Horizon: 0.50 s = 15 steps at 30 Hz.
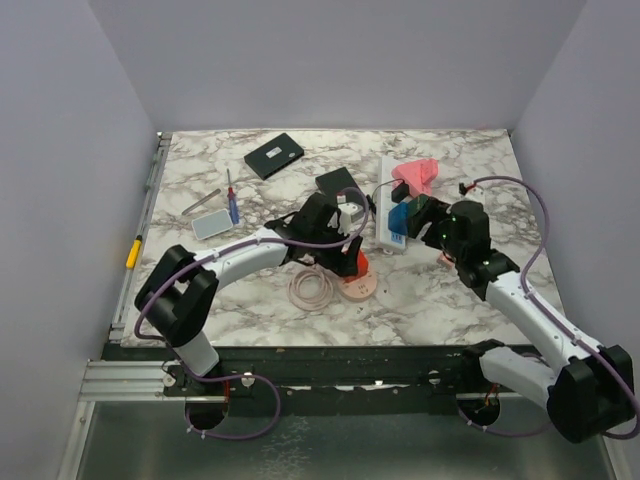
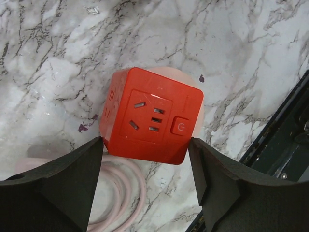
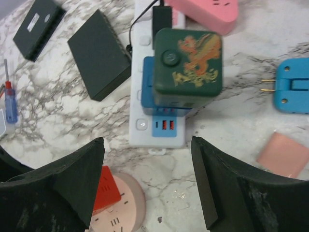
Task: Pull the plug off the socket
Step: Place the plug at the center of the board.
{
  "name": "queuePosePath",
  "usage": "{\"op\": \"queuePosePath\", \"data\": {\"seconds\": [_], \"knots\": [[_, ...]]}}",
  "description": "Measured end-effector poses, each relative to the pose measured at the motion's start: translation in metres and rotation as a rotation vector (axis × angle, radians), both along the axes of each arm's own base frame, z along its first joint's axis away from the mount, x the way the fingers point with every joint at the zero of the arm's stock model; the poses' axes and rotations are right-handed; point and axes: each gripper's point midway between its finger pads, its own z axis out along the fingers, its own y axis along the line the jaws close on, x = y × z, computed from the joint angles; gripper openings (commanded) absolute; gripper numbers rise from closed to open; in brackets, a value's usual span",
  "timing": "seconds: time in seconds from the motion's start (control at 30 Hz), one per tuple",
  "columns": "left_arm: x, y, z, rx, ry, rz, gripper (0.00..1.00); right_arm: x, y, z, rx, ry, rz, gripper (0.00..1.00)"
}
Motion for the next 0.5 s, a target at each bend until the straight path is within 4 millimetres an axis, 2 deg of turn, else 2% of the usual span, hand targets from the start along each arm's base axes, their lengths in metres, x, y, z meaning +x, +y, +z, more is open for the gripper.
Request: {"op": "queuePosePath", "data": {"seconds": [0.13,0.27,0.37,0.43,0.5], "knots": [[-0.005,0.005,0.012,-0.007,-0.044,-0.012,0.78,-0.012,0.036,0.001,-0.025,-0.012,0.108,0.79],[0.005,0.022,0.051,-0.044,-0.174,0.03,0.81,-0.024,0.071,-0.001,-0.056,-0.029,0.24,0.8],[0.028,0.05,0.09,-0.075,-0.304,0.121,0.81,-0.034,0.094,-0.011,-0.093,-0.019,0.332,0.8],[0.045,0.069,0.102,-0.08,-0.345,0.192,0.82,-0.042,0.108,-0.019,-0.127,-0.007,0.387,0.8],[0.063,0.091,0.105,-0.074,-0.358,0.274,0.81,-0.05,0.119,-0.026,-0.155,0.003,0.433,0.81]]}}
